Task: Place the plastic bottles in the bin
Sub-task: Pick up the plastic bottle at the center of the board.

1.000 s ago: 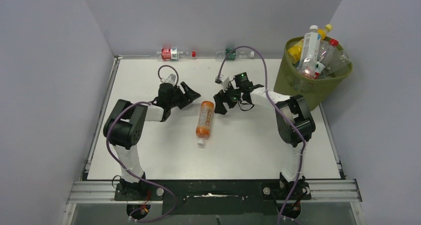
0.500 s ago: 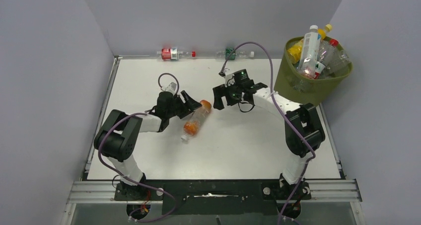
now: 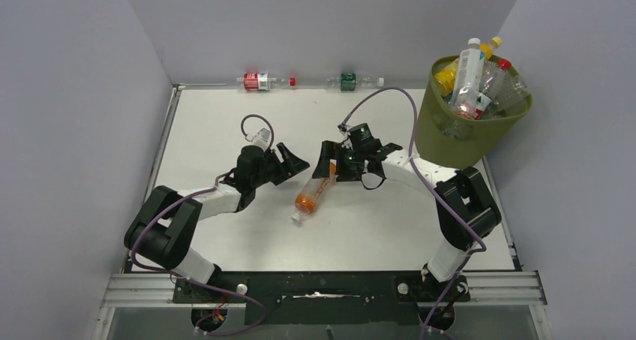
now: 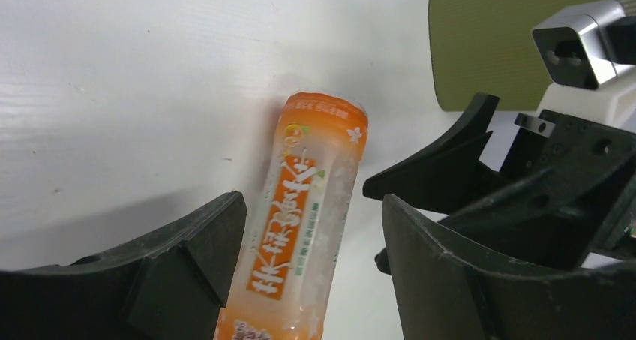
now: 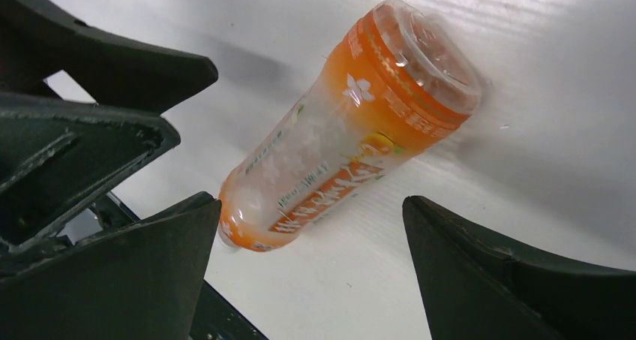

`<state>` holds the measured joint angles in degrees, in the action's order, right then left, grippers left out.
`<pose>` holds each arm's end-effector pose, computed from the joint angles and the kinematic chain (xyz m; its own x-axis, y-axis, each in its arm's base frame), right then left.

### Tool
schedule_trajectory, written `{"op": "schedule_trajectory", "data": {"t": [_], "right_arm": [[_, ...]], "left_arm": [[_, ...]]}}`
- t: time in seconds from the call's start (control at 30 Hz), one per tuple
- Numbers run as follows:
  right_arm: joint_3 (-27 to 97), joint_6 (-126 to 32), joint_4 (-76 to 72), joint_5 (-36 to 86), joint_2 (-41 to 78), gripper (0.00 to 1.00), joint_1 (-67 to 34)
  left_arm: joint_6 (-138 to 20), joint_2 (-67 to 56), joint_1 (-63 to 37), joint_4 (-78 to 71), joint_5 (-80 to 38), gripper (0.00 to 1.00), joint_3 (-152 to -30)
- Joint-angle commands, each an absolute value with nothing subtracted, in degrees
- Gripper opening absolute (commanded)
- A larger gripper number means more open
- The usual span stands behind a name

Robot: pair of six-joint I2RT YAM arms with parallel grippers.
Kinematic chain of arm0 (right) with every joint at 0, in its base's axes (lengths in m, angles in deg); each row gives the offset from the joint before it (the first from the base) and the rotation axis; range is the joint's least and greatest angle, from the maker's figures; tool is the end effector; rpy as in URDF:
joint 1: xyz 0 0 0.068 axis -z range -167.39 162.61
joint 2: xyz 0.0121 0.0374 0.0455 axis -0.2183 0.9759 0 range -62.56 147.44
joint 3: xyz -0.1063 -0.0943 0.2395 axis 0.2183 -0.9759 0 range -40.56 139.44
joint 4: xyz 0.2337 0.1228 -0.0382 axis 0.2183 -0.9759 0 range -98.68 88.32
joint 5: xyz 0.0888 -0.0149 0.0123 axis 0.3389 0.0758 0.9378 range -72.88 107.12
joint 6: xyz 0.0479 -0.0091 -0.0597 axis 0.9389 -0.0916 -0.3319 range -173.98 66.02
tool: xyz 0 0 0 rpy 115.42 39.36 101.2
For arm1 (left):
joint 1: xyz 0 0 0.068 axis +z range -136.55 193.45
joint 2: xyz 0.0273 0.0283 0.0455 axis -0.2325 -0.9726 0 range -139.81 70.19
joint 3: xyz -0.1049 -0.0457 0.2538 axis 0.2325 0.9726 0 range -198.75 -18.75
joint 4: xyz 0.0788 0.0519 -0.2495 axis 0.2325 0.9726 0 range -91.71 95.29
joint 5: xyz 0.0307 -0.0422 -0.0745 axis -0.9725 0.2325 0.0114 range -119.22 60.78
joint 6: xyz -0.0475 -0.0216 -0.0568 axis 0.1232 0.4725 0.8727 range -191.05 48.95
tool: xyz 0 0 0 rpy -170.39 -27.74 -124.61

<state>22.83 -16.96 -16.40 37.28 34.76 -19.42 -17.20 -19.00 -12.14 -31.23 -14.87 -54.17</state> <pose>0.3148 0.2235 0.1894 -0.9241 0.0885 -0.3717 -0.1685 0.7787 0.6043 0.2979 -0.1608 0.1599 -0.7210 -0.5220 -0.4557 0.0679 0.6012 -0.7962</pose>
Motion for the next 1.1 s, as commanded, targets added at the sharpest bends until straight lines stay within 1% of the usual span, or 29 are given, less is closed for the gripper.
{"op": "schedule_trajectory", "data": {"t": [0.0, 0.23, 0.43, 0.6, 0.67, 0.7, 0.87, 0.93, 1.0, 1.07], "right_arm": [[22.2, -8.7, -12.9, 35.4, 34.5, 0.98, -20.2], [25.5, -7.3, -15.9, 32.3, 39.1, 0.98, -20.6], [27.3, -6.9, -17.0, 30.5, 43.9, 0.98, -21.1], [33.3, -8.7, -20.5, 27.8, 48.3, 0.98, -21.6], [35.6, -9.2, -21.2, 27.5, 49.7, 1.0, -21.6], [36.2, -9.3, -21.5, 27.6, 50.1, 0.98, -21.7], [33.8, -9.4, -20.0, 28.4, 49.5, 0.74, -22.5], [33.0, -10.0, -20.2, 27.6, 48.6, 0.62, -22.5], [32.7, -11.0, -21.2, 26.1, 46.9, 0.56, -22.5], [33.0, -12.9, -23.0, 23.6, 44.4, 0.54, -22.3]], "left_arm": [[-17.1, -15.6, -13.2, -31.7, -16.8, 0.66, -52.6], [-16.8, -13.9, -15.0, -31.5, -17.5, 0.66, -51.4], [-16.2, -15.4, -17.5, -33.1, -18.1, 0.66, -51.7], [-15.9, -15.3, -18.6, -34.1, -18.5, 0.66, -51.7], [-15.9, -14.5, -18.7, -34.2, -18.6, 0.66, -51.4], [-15.9, -13.9, -18.7, -34.1, -18.7, 0.66, -51.2], [-16.5, -9.1, -18.5, -32.0, -20.0, 0.66, -50.1], [-17.3, -7.1, -18.1, -29.7, -19.9, 0.66, -51.0], [-18.0, -4.7, -17.5, -27.4, -19.5, 0.66, -52.4], [-18.4, -2.6, -16.7, -25.2, -18.8, 0.66, -54.0]]}}
